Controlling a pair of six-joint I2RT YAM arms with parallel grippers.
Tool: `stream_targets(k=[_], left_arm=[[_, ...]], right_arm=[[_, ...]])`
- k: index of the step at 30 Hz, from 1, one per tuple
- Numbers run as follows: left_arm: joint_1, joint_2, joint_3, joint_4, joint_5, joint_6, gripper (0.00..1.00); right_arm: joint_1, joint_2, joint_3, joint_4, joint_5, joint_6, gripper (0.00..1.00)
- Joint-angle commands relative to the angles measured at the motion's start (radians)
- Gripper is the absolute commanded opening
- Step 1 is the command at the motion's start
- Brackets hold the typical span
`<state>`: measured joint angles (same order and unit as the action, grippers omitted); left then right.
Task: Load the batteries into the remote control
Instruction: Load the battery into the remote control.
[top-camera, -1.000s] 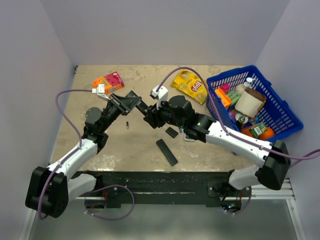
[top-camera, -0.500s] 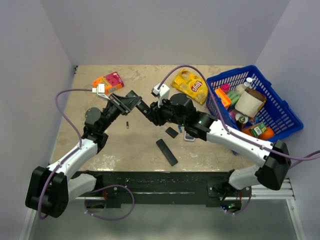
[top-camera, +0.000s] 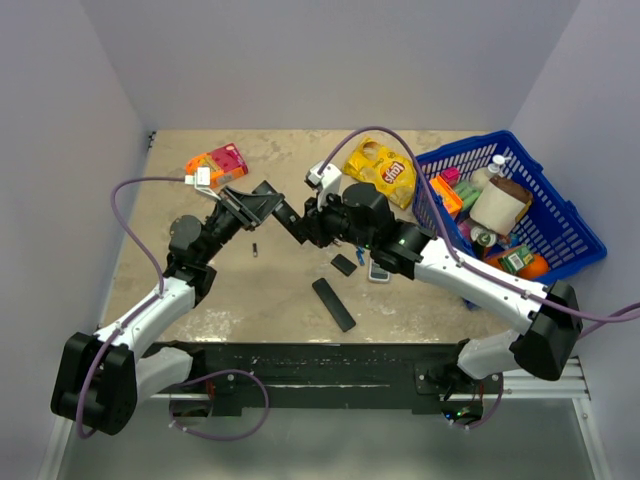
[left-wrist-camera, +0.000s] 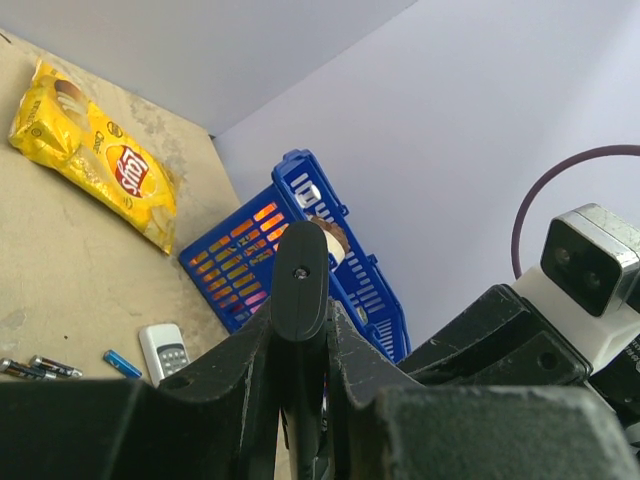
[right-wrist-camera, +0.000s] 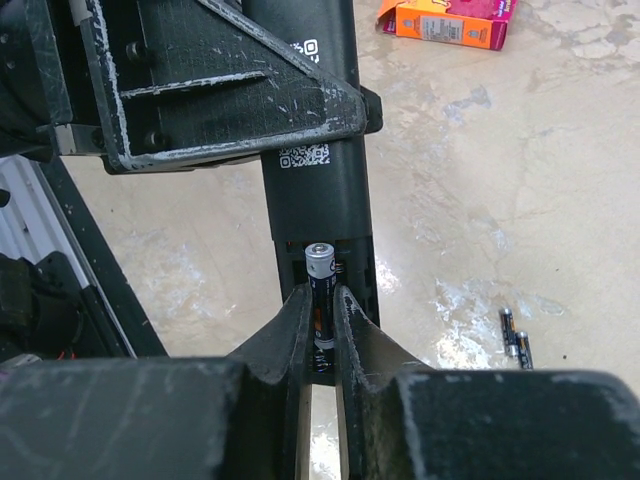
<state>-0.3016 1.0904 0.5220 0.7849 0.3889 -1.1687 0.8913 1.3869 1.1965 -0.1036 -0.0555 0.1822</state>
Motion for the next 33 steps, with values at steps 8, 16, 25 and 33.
stream_targets(k=[8, 16, 25, 33], left_arm=[[-0.001, -0.014, 0.021, 0.128, 0.018, -0.088, 0.00], [-0.001, -0.027, 0.007, 0.125, -0.045, -0.109, 0.00], [-0.001, -0.030, -0.010, 0.146, -0.085, -0.121, 0.00], [-0.001, -0.026, -0.022, 0.139, -0.062, -0.111, 0.00]], right_arm=[[-0.011, -0.038, -0.081, 0.146, -0.021, -0.010, 0.04], [-0.011, -0.052, -0.114, 0.124, -0.038, -0.020, 0.03], [-0.011, -0.060, -0.118, 0.117, -0.060, -0.003, 0.01], [-0.011, -0.078, -0.117, 0.168, -0.021, -0.003, 0.00]])
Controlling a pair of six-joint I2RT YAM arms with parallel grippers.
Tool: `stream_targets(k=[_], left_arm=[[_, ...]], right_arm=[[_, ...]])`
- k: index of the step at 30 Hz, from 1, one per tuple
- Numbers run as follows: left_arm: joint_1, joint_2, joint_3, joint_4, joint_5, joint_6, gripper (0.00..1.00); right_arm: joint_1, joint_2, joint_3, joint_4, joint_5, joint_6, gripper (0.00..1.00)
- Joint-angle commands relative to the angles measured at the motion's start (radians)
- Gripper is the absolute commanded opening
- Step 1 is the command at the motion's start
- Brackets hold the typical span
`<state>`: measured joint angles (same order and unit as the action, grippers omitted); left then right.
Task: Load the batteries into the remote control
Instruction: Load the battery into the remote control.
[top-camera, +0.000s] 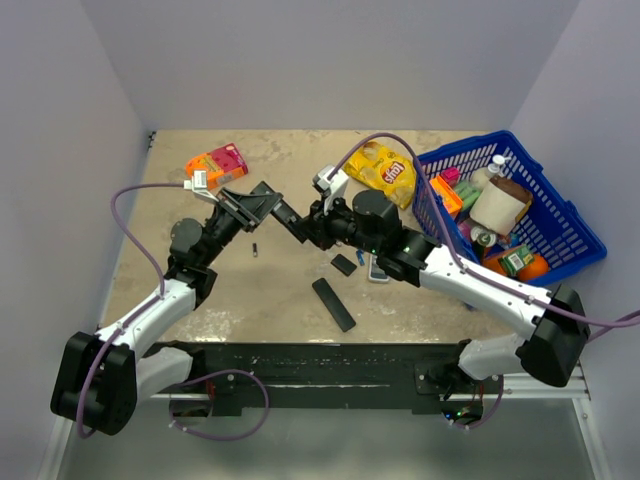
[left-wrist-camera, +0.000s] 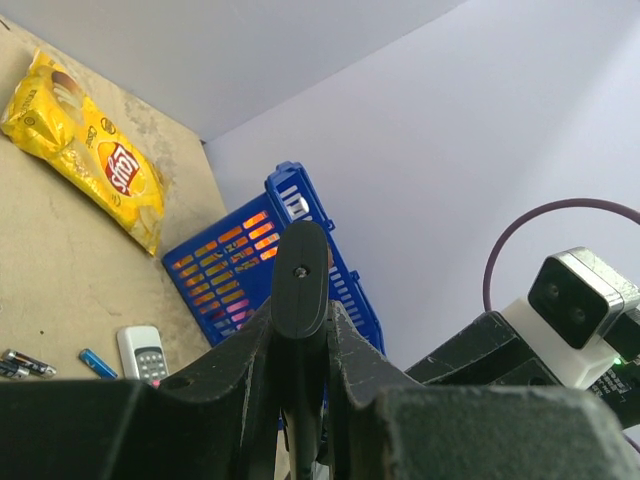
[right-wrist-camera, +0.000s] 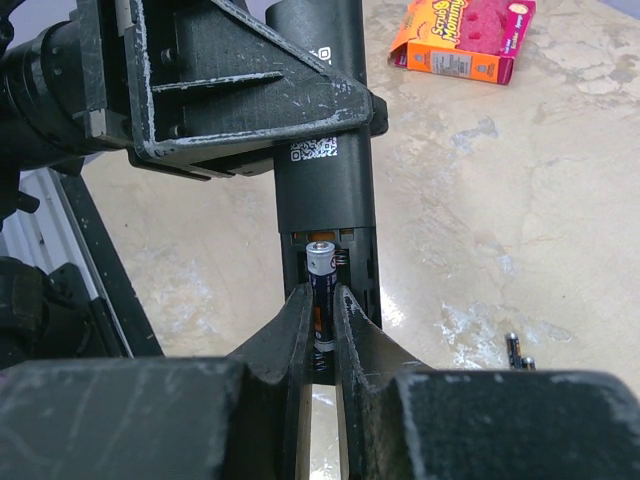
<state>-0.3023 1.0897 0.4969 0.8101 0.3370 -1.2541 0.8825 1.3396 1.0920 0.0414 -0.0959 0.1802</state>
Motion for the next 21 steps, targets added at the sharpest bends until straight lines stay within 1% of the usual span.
stream_targets(k=[1, 15, 21], left_arm=[[-0.001, -0.024, 0.002, 0.113, -0.009, -0.025, 0.00], [-0.004, -0.019, 0.008, 0.104, 0.005, -0.016, 0.00], [-0.004, -0.019, 0.006, 0.101, 0.004, -0.011, 0.00]], right_arm=[[-0.002, -0.033, -0.012, 0.031, 0.019, 0.002, 0.00], [-0.002, -0.043, -0.040, 0.135, 0.032, 0.021, 0.00], [-0.004, -0.039, -0.041, 0.152, 0.005, 0.015, 0.00]])
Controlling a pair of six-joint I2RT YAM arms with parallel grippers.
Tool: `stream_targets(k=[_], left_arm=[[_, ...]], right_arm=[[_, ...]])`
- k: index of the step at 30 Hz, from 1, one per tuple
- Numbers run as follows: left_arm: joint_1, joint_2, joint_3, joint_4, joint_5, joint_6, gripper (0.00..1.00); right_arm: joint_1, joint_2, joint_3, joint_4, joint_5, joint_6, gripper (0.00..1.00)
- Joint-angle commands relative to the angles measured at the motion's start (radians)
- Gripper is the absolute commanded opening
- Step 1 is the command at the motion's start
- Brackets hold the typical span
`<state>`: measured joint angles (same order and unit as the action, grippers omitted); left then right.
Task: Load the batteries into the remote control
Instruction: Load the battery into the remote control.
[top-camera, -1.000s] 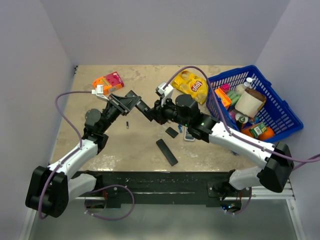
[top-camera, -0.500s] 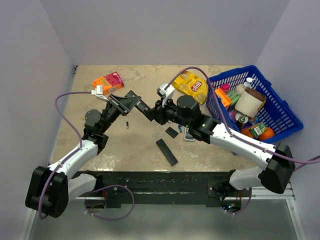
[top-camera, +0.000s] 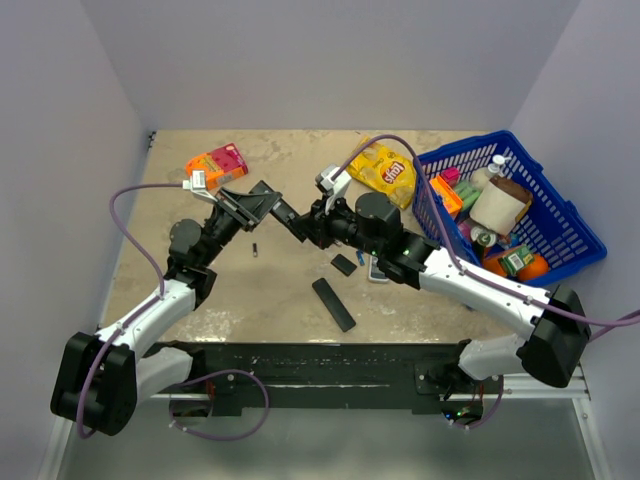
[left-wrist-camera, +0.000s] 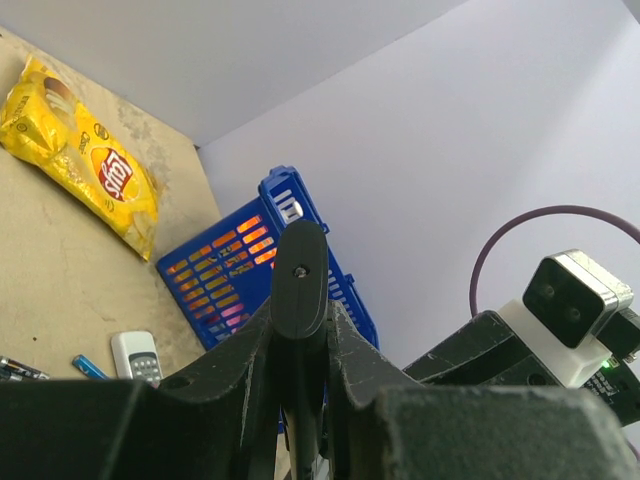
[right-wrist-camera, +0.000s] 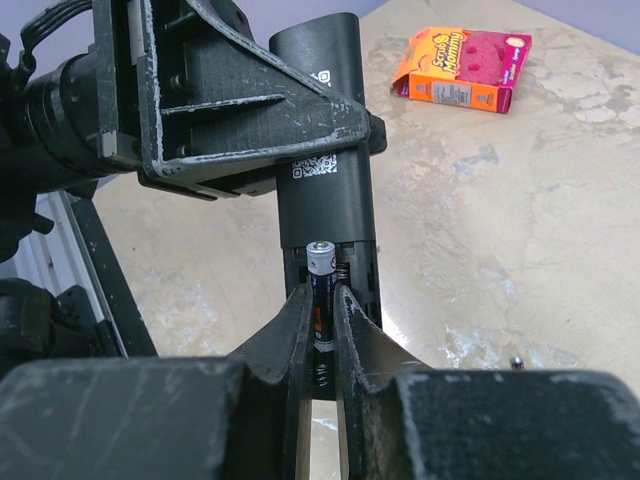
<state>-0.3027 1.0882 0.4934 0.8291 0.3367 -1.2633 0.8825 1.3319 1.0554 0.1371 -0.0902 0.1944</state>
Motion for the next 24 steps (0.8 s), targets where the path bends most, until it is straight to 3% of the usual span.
stream_targets(k=[1, 19, 24], left_arm=[[-0.004, -0.017, 0.011, 0.081, 0.004, -0.001, 0.00], [-0.004, -0.014, 0.030, 0.082, -0.001, 0.001, 0.00], [-0.004, -0.011, 0.028, 0.088, 0.002, -0.001, 0.00]], right_arm=[[-0.004, -0.033, -0.006, 0.059, -0.008, -0.003, 0.00], [-0.002, -0.043, -0.043, -0.071, -0.034, -0.035, 0.00], [-0.004, -0.033, -0.029, -0.077, -0.037, -0.036, 0.09]])
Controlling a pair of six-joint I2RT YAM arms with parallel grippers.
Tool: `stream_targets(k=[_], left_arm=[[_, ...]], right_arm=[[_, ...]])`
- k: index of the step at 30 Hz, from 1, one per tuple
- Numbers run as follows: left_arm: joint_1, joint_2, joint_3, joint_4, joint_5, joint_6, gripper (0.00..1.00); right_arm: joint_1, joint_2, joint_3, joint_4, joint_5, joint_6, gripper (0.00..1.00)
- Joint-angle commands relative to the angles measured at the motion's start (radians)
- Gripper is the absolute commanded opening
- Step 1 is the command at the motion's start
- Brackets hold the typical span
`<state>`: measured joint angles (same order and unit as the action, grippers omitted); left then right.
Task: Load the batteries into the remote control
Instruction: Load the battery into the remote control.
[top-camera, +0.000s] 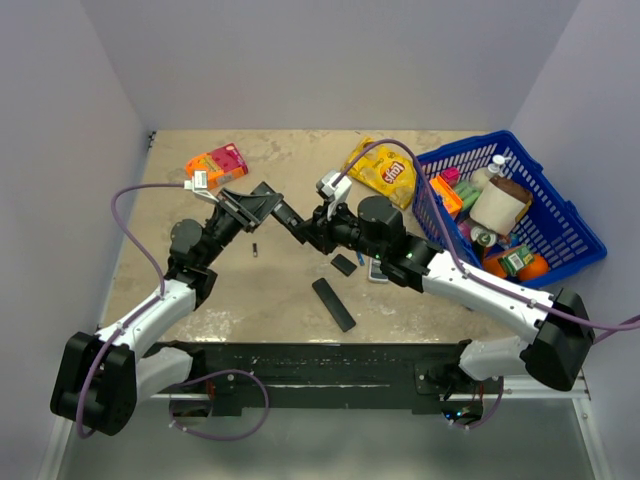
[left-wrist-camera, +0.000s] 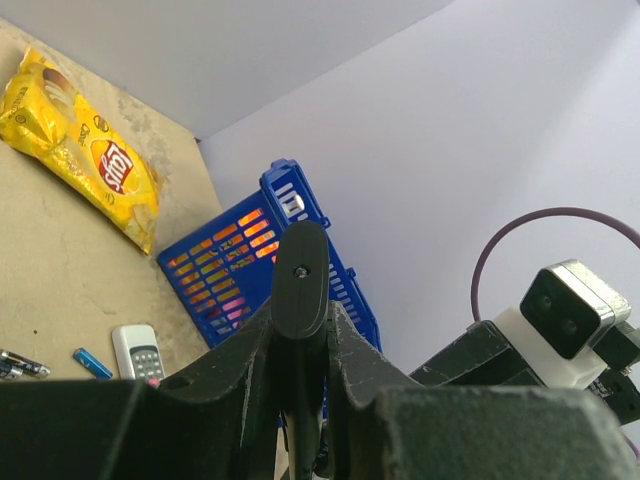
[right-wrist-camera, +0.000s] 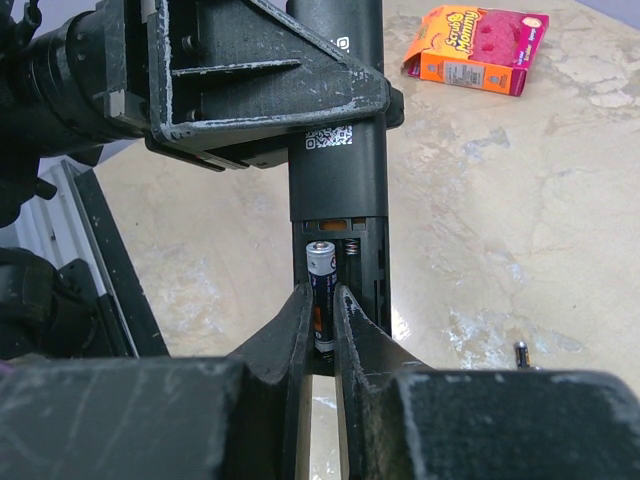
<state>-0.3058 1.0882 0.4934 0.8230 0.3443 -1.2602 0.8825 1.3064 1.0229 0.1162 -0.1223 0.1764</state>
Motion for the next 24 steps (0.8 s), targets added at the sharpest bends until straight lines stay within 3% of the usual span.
stream_targets(k=[1, 14, 21, 24], left_arm=[[-0.001, -0.011, 0.028, 0.093, -0.004, -0.004, 0.00], [-0.001, -0.010, 0.025, 0.108, 0.015, -0.005, 0.00], [-0.001, 0.007, 0.025, 0.123, 0.030, -0.019, 0.00], [-0.001, 0.010, 0.025, 0.125, 0.038, -0.021, 0.00]], right_arm=[[-0.002, -0.007, 0.006, -0.058, -0.007, -0.018, 0.14], [-0.004, 0.001, 0.066, -0.079, -0.005, -0.031, 0.29], [-0.002, -0.019, 0.098, -0.113, 0.000, -0.064, 0.44], [-0.011, -0.041, 0.112, -0.134, -0.019, -0.090, 0.47]])
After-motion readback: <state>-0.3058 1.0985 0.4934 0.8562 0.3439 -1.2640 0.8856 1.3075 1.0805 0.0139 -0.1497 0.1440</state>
